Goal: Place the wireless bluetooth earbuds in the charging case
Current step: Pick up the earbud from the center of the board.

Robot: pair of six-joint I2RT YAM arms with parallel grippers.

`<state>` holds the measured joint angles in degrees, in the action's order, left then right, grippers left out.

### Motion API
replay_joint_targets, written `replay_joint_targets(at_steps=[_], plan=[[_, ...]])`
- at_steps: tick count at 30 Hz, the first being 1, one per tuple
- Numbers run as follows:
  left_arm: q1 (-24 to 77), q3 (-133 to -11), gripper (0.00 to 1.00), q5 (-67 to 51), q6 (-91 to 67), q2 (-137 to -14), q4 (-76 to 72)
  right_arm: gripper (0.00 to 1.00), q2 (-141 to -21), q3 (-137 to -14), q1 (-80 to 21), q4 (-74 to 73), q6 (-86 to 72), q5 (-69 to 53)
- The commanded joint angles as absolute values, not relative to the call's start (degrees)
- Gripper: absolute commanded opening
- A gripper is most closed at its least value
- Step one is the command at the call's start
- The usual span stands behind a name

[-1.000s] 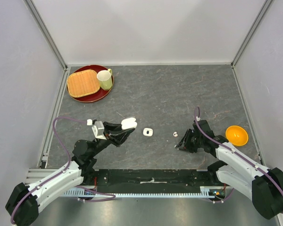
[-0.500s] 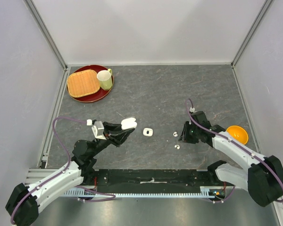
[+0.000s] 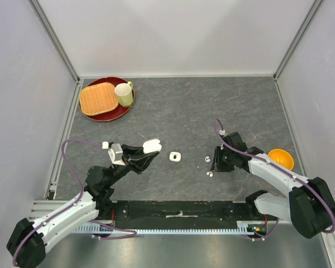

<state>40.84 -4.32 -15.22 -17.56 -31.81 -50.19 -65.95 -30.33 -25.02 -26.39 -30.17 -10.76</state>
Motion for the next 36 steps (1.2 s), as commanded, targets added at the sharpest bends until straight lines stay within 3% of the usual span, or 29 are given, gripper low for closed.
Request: replay_joint_targets(at_steps=[1, 36], plan=[[40.69, -4.83, 0.02, -14.5, -18.54, -31.64, -51.59, 0.36, -66.79, -31.29, -25.31, -23.91, -29.09, -12.83], [40.69, -4.57, 0.02, -14.5, -18.98, -31.82, -51.86, 0.38, -68.64, -28.21, -25.57, -22.06, -30.94, -14.06]])
